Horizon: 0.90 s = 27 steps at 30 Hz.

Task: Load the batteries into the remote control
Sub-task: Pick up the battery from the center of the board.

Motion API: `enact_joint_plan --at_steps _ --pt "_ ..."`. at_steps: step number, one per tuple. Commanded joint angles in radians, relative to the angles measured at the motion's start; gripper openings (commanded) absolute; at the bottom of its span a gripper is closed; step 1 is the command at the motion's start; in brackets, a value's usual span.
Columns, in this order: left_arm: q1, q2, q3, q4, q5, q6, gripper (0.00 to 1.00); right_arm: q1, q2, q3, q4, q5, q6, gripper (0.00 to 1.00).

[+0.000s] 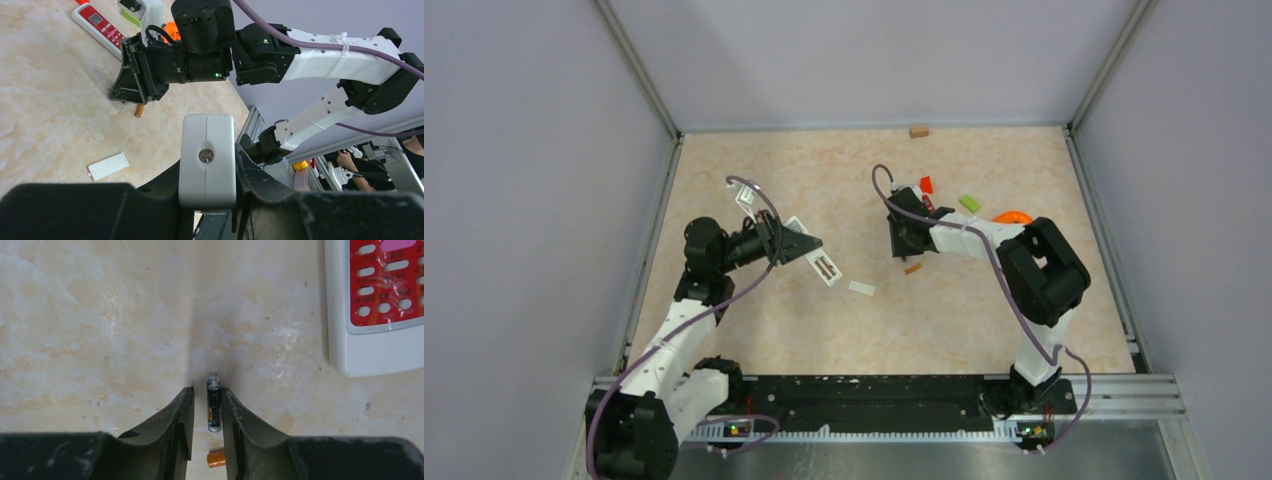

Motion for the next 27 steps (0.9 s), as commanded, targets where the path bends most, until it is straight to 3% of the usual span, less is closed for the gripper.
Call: enact_joint_plan --at_steps 1,8,12,21,27 --pt "-0.005 -0.02 0.028 0.075 0.015 0.014 0.0 -0.004 0.033 0.044 -0.016 0.031 -0.02 0.26" --pt "-0.006 -0.006 0.043 0.05 0.003 0.003 0.0 -0.004 0.085 0.072 -0.052 0.131 -0.044 0.12" --pt "-0.01 0.008 0.056 0.014 -0.015 0.006 0.0 -0.004 0.035 0.053 -0.039 0.149 -0.05 0.06" --pt "-0.05 0.073 0.072 0.041 -0.037 -0.015 0.0 0.007 -0.358 -0.057 0.146 0.029 -0.105 0.06" --pt "-0.062 0.095 0.085 0.05 -0.06 -0.009 0.0 0.028 -0.59 -0.127 0.304 -0.178 -0.073 0.06"
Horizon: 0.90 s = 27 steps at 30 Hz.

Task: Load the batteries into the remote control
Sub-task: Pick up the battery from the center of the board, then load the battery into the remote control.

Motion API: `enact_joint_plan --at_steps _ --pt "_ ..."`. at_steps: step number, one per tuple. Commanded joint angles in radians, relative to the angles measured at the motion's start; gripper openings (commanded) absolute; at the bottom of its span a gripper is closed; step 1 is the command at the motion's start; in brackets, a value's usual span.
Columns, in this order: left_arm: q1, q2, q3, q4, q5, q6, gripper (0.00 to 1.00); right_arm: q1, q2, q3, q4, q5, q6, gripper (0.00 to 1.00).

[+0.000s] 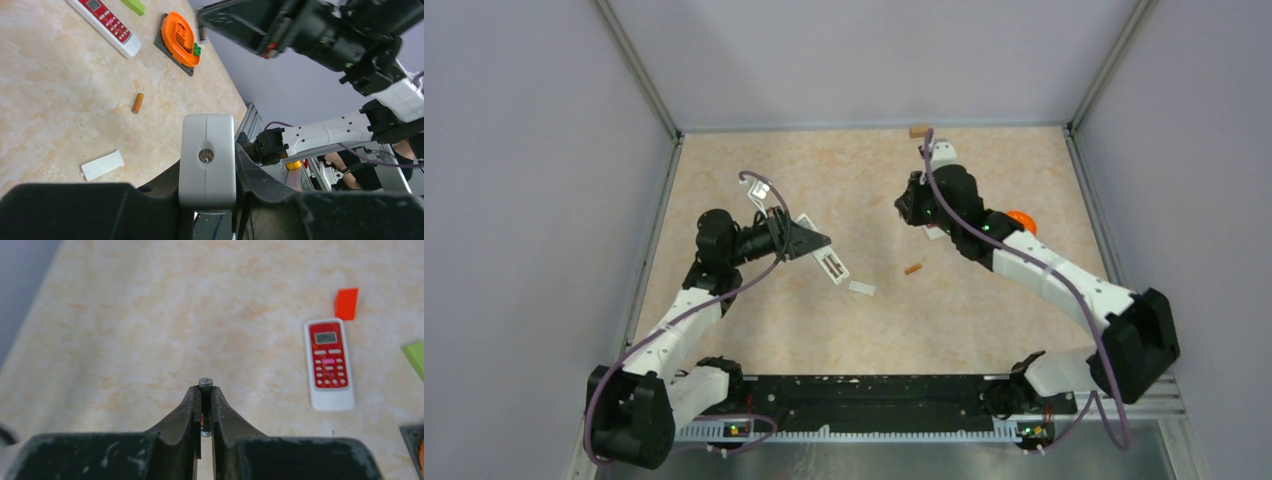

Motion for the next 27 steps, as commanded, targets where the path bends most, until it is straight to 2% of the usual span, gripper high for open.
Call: enact_joint_plan --at_steps 1,5,11,18,27 --pt "-0.006 0.003 0.05 0.059 -0.028 0.004 0.0 0.04 -0.172 -0.065 0.22 -0.201 0.005 0.07" --pt "-0.006 0.009 0.048 0.081 -0.029 -0.018 0.0 0.136 -0.245 -0.088 0.349 -0.266 -0.015 0.07" --pt "-0.005 0.028 0.036 0.196 -0.001 -0.117 0.0 0.242 -0.231 -0.1 0.449 -0.278 -0.049 0.07" --pt "-0.005 0.054 0.022 0.291 0.002 -0.216 0.0 0.311 -0.166 -0.075 0.443 -0.258 -0.106 0.08" --pt "-0.005 0.103 0.007 0.412 0.012 -0.321 0.0 0.325 -0.112 -0.041 0.394 -0.303 -0.144 0.07"
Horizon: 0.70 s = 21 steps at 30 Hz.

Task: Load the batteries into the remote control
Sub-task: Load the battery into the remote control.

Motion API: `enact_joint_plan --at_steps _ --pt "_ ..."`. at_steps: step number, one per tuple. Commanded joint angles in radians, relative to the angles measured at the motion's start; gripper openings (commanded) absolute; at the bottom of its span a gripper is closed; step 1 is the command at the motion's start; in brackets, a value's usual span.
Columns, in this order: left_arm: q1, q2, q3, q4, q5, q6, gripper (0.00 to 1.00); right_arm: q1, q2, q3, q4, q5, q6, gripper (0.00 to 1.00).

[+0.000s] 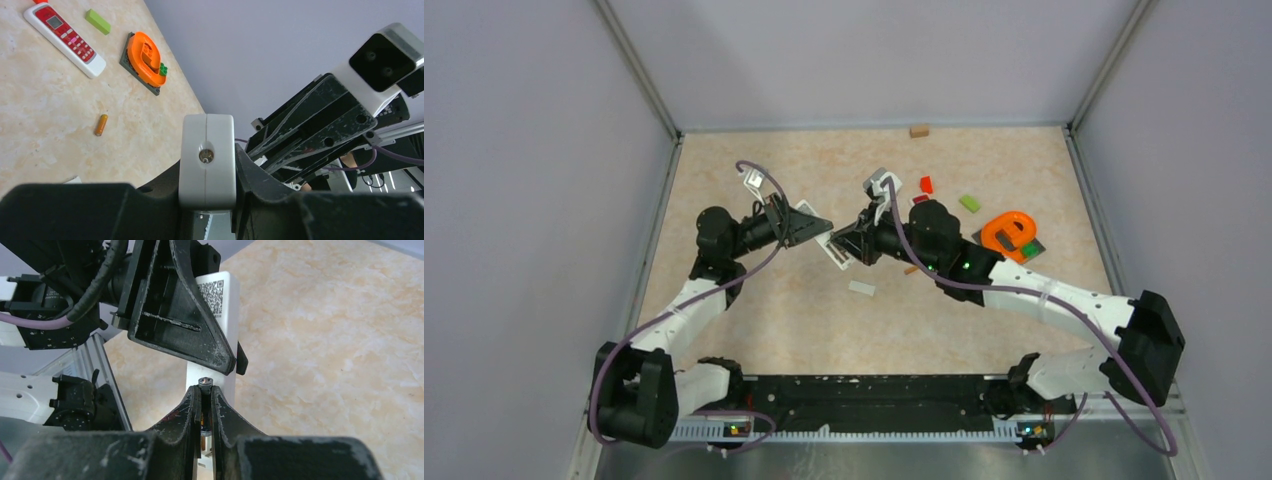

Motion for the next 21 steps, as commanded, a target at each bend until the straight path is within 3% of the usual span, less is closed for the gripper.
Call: enact_joint_plan --at_steps 1,14,21 --pt "-0.002 0.005 -0.001 0.136 0.011 -0.059 0.0 0.02 0.012 0.057 0.012 -0.025 -0.037 0.08" --pt "-0.002 -0.002 -0.013 0.148 -0.048 -0.107 0.0 0.024 0.028 0.056 0.003 -0.015 -0.04 0.08" --pt "-0.002 -0.008 -0.011 0.148 -0.048 -0.117 0.0 0.023 0.032 0.048 -0.011 -0.054 -0.073 0.14"
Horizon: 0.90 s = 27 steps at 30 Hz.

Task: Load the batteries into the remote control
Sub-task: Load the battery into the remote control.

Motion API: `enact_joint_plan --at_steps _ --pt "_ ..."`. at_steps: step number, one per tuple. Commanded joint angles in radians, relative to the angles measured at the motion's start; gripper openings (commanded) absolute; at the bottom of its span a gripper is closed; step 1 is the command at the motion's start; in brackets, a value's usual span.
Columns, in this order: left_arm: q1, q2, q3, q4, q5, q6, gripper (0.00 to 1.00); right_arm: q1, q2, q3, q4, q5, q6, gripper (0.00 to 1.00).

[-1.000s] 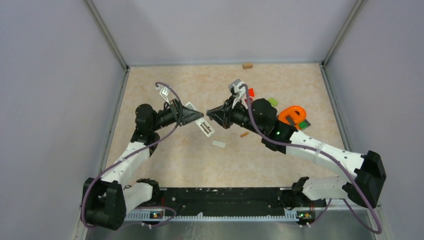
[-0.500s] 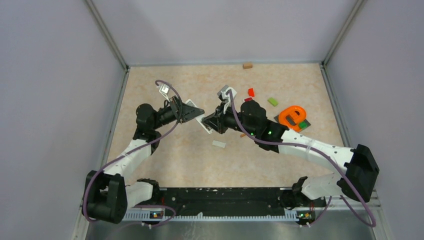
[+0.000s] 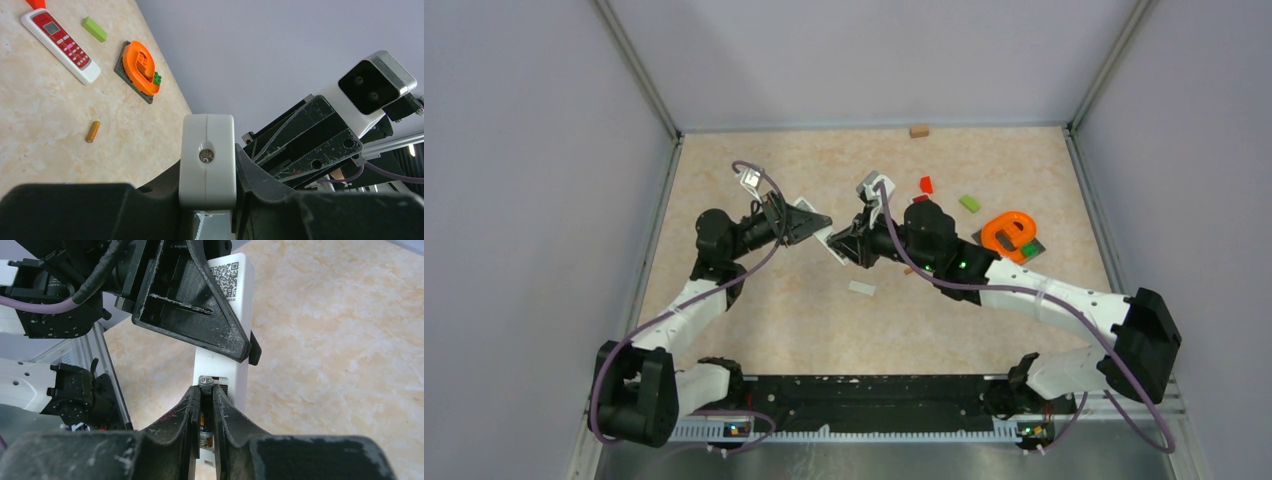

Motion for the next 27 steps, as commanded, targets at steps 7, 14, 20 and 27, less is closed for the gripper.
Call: enact_joint_plan --at_steps 7,14,20,27 --pt "-0.002 -0.019 -0.004 0.076 -0.009 -0.016 0.0 0.015 -0.004 0.044 0.001 -0.003 -0.028 0.27" --pt "-0.002 -0.02 -0.005 0.073 -0.011 -0.006 0.0 0.016 -0.021 0.067 -0.007 0.017 0.019 0.35" --pt "-0.001 -0.019 -0.003 0.068 -0.02 0.018 0.0 0.015 -0.049 0.107 -0.038 0.028 0.067 0.52" --pt "0.0 -0.031 -0.003 0.069 -0.057 0.05 0.0 0.01 -0.115 0.105 -0.077 0.223 0.203 0.74"
